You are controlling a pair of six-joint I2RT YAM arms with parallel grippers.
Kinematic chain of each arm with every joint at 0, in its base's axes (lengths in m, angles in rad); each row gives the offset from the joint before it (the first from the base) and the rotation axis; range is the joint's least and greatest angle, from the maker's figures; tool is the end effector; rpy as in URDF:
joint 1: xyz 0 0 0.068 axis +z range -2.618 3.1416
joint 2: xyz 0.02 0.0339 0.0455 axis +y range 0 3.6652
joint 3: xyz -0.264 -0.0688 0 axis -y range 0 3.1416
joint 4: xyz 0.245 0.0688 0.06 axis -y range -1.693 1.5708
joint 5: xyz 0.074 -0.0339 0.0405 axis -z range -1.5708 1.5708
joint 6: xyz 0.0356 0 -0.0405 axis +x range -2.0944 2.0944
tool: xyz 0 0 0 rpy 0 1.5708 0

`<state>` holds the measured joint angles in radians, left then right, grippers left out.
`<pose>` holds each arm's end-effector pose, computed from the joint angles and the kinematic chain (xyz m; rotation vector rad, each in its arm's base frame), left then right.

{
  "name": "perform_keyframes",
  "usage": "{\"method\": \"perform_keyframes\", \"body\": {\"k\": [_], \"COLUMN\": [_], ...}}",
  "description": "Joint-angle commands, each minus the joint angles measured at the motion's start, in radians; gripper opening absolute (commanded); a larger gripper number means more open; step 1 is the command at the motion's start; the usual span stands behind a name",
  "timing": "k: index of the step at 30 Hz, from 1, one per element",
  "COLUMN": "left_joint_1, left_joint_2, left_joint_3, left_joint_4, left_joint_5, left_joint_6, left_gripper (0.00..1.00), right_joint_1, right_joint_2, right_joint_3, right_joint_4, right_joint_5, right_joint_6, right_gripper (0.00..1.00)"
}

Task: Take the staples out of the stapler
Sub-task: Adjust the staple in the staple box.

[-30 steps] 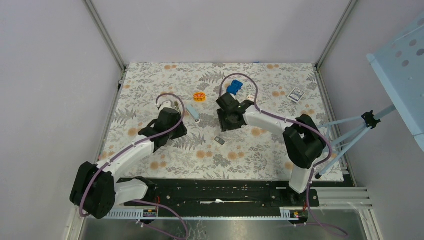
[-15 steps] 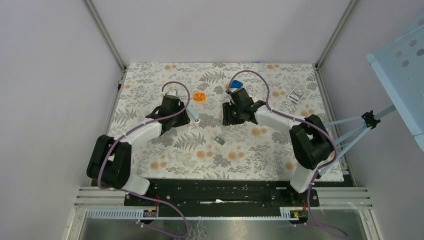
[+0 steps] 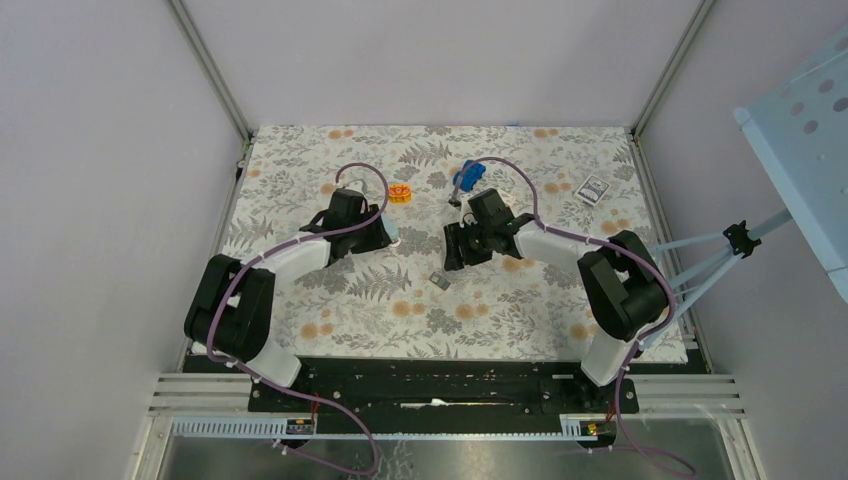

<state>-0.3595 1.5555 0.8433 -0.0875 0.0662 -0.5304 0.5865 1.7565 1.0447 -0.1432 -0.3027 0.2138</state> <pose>0.2959 -0.1137 0.1842 -0.1746 2.4208 -0.4965 0.2976 0.2105 0.1769 -0.6040 2.4332 0.7163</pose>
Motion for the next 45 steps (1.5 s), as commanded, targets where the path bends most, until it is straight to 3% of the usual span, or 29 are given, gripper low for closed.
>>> {"method": "perform_keyframes", "body": {"k": [1, 11, 24, 29, 36, 45], "left_joint_1": [0.005, 0.005, 0.006, 0.006, 0.004, -0.015], "left_joint_2": [-0.009, -0.015, -0.115, -0.140, -0.163, -0.175], "left_joint_3": [0.023, 0.107, 0.091, 0.094, 0.093, 0.095], "left_joint_4": [0.059, -0.168, -0.223, -0.226, -0.228, -0.228], "left_joint_5": [0.035, -0.039, -0.063, -0.092, -0.111, -0.130], "left_joint_6": [0.019, 0.093, 0.135, 0.141, 0.142, 0.148], "left_gripper": [0.49, 0.52, 0.55, 0.56, 0.57, 0.57], "right_joint_1": [-0.004, 0.030, 0.185, 0.207, 0.238, 0.278], "right_joint_2": [-0.061, -0.009, 0.088, 0.134, 0.142, 0.161], "right_joint_3": [0.002, 0.126, 0.284, 0.342, 0.333, 0.309], "right_joint_4": [0.037, -0.165, -0.328, -0.396, -0.384, -0.368], "right_joint_5": [-0.053, 0.078, 0.228, 0.386, 0.501, 0.527], "right_joint_6": [-0.025, -0.021, -0.005, 0.166, 0.429, 0.640], "right_gripper": [0.59, 0.59, 0.51, 0.36, 0.48, 0.46]}}
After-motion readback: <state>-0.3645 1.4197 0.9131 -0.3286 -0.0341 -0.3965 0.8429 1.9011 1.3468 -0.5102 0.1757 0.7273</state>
